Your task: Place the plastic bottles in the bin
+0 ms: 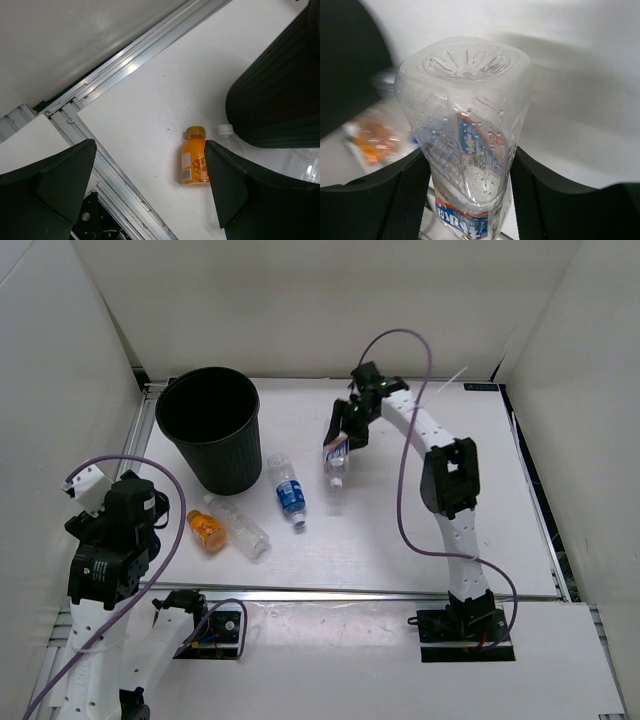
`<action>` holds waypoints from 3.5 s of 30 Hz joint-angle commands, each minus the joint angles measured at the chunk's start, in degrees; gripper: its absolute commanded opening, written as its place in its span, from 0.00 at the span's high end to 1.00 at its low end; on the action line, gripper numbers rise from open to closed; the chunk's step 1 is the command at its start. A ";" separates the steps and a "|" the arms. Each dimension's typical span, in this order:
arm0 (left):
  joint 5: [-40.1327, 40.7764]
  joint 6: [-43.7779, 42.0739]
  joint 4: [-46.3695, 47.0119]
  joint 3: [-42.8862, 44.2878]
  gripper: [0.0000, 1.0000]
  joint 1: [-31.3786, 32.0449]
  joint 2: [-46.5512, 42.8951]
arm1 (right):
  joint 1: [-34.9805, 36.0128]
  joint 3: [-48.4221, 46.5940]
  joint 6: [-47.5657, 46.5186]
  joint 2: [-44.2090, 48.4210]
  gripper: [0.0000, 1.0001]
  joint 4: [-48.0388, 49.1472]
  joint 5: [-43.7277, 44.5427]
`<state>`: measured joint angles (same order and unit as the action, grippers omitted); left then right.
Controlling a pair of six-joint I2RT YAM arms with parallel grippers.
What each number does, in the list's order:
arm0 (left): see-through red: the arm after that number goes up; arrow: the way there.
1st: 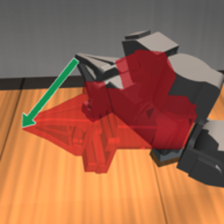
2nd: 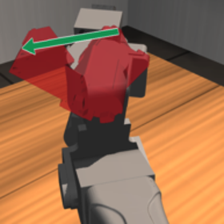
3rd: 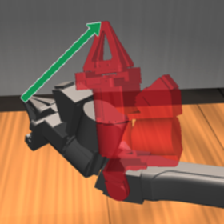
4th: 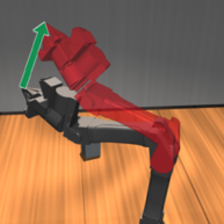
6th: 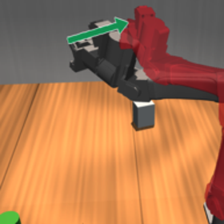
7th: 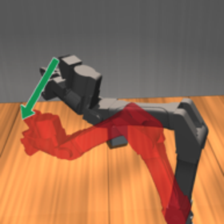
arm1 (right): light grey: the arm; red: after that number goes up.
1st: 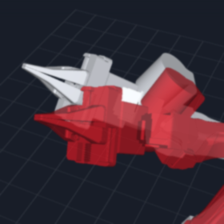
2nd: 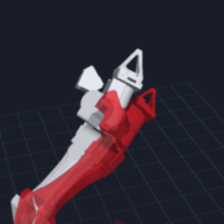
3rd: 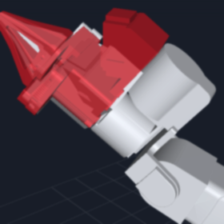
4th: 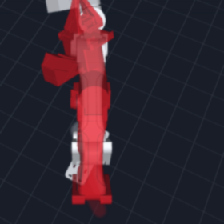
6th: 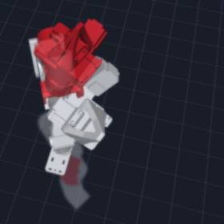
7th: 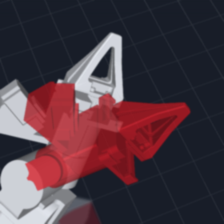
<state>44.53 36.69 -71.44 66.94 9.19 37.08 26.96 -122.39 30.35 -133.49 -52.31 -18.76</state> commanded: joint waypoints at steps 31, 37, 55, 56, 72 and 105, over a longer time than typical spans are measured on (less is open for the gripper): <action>-17.99 -5.66 -2.92 10.58 0.00 0.21 4.67 | 11.89 -24.13 27.23 -0.01 0.81 60.66 -2.94; -19.31 -5.66 -4.84 11.72 0.00 0.21 3.53 | 13.03 -24.13 21.34 -0.63 0.68 60.05 0.04; -16.94 1.27 0.86 3.48 0.00 0.21 -0.17 | 14.61 -20.35 2.88 10.95 0.00 36.33 -1.71; -16.41 2.33 1.39 2.85 0.00 0.21 -0.78 | 14.00 -18.52 1.66 12.36 0.00 33.97 -0.67; -14.56 2.96 4.29 -1.11 0.00 0.21 -3.51 | 14.79 25.96 -10.74 26.36 0.00 19.17 8.13; -12.54 -2.85 -3.01 6.63 0.00 0.21 -0.08 | 13.30 18.33 -4.95 8.57 0.53 16.90 7.60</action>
<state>31.09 33.98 -75.68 73.23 9.19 37.04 42.06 -105.12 25.19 -130.08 -33.10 -12.14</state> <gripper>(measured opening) 1.000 0.546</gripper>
